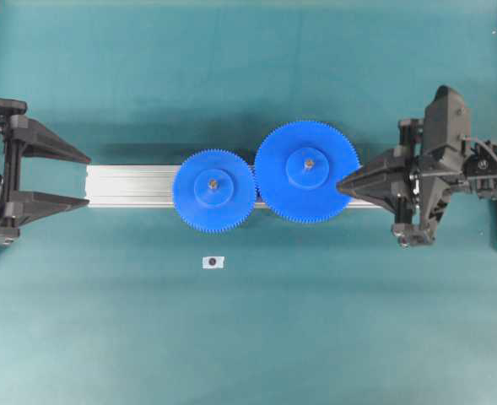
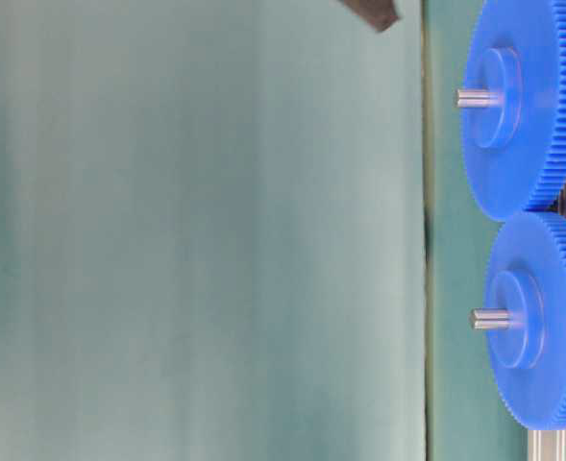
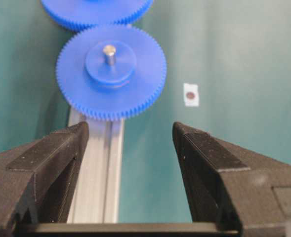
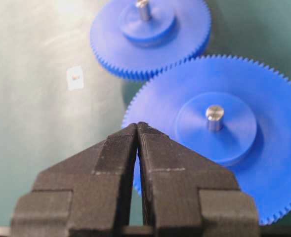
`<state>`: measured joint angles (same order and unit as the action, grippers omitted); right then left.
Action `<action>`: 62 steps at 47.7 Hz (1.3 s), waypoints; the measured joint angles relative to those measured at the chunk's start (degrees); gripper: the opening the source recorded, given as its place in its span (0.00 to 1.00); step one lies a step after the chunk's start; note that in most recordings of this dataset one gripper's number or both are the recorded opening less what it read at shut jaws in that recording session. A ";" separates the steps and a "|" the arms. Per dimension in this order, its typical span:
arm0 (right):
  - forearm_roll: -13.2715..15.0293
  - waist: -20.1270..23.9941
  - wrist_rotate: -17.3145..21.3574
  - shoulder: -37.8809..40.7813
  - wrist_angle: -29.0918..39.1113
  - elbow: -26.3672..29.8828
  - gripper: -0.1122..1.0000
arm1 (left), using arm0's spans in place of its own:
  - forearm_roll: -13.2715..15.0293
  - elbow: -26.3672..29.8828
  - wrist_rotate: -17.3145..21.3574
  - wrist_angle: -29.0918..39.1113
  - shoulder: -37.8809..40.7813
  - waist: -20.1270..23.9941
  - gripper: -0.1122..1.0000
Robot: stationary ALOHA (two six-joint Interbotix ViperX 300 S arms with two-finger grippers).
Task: Insert the small gear onto the shaft.
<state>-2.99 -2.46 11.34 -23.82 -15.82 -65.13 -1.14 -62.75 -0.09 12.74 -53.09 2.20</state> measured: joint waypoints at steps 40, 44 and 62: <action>0.35 1.05 0.00 -12.13 1.67 -3.78 0.20 | 0.00 -0.26 -0.35 0.00 -0.09 0.00 0.71; 0.35 1.05 0.00 -14.06 3.60 -4.39 0.20 | 0.00 -0.26 -0.62 0.00 -0.18 0.00 0.71; 0.35 1.05 0.00 -23.47 12.48 -5.98 0.20 | 0.00 -0.97 -0.62 0.00 -1.23 0.00 0.71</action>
<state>-2.64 -1.41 11.34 -47.29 -3.34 -71.10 -1.14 -63.72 -0.70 12.74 -54.32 2.20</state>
